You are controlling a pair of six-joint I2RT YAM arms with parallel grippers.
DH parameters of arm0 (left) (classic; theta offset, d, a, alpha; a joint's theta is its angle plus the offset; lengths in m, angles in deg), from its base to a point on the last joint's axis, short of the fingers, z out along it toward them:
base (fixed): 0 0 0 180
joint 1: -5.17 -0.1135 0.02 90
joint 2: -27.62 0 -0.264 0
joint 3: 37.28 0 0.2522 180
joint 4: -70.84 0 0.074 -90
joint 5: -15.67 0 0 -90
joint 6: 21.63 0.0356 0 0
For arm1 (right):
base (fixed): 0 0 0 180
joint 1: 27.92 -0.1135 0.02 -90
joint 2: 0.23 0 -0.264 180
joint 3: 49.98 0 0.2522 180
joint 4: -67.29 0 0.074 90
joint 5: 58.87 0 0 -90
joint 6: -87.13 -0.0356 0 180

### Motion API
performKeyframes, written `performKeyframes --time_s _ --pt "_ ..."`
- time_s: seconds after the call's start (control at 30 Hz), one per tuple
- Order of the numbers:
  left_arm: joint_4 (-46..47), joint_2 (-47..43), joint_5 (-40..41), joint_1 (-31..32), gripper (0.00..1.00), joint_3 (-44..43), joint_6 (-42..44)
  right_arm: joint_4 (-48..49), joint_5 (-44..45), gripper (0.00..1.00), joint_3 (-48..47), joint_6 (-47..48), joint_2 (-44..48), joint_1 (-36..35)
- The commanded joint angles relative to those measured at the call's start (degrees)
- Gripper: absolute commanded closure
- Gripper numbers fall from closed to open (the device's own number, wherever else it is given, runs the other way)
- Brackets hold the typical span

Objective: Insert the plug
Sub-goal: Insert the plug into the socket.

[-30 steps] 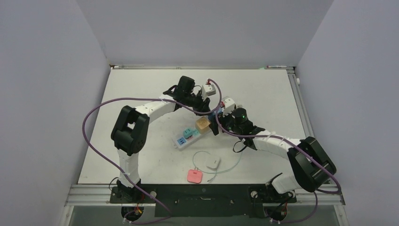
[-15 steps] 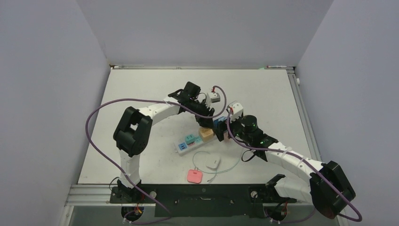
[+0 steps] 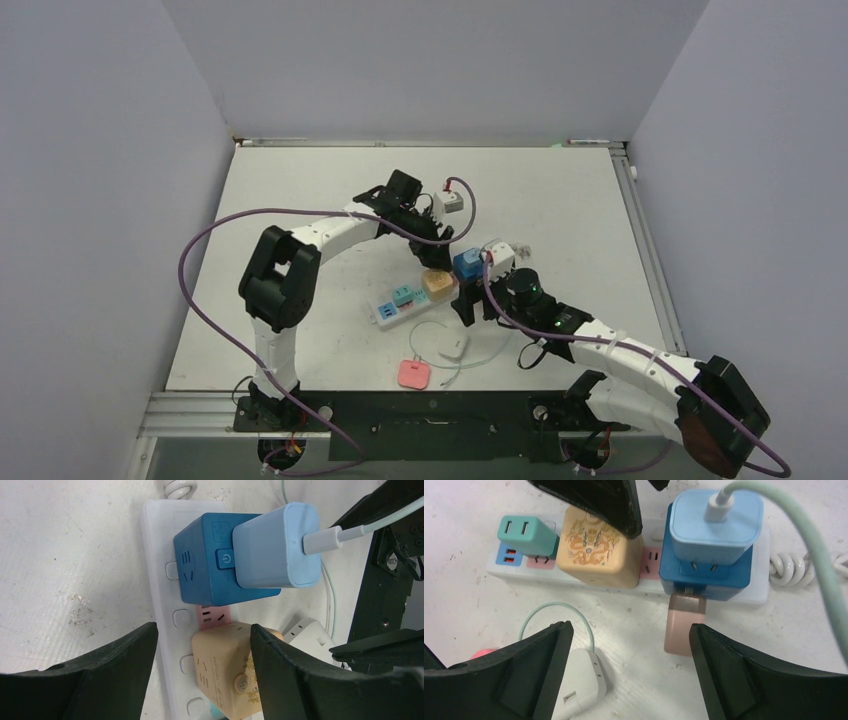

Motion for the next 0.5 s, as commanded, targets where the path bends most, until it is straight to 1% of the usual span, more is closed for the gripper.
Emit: performKeyframes --time_s 0.0,0.07,0.1,0.13,0.17,0.23,0.3,0.33,0.4,0.47 --pt "-0.91 -3.40 0.94 -0.83 0.35 -3.50 -0.91 -2.72 8.38 0.06 1.98 -3.75 5.31 -3.32" --pt "-1.89 -3.17 1.25 -1.09 0.32 -4.62 -0.51 -3.93 9.82 0.04 2.51 -4.86 7.75 -3.91" --pt "-2.67 -3.01 1.37 -1.26 0.26 -5.43 -0.25 -4.58 10.03 0.03 2.66 -5.52 8.76 -4.04" --pt "-3.35 -2.82 1.37 -1.51 0.07 -6.21 -0.01 -5.21 9.88 0.02 2.77 -6.05 9.73 -4.07" --pt "-3.78 -2.80 1.40 -1.83 0.03 -7.10 0.10 -5.84 9.63 0.02 2.97 -6.60 10.49 -4.13" --pt "-4.52 -2.75 1.24 -2.46 0.04 -8.53 0.26 -6.52 9.29 0.06 3.53 -7.80 11.57 -4.14" --pt "-6.57 -2.48 0.74 -2.93 0.04 -10.67 1.33 -8.60 9.16 0.11 3.74 -9.15 12.54 -4.06" --pt "-7.66 -2.37 1.03 -3.26 0.04 -11.76 1.62 -9.30 9.09 0.17 3.89 -9.88 13.08 -4.05" --pt "-8.70 -2.20 1.96 -3.98 0.04 -14.28 0.28 -9.84 8.92 0.43 4.73 -11.29 14.19 -4.05" --pt "-11.55 -1.59 -0.02 -5.42 0.04 -18.23 2.01 -10.20 9.06 0.62 4.96 -12.41 13.90 -4.01"
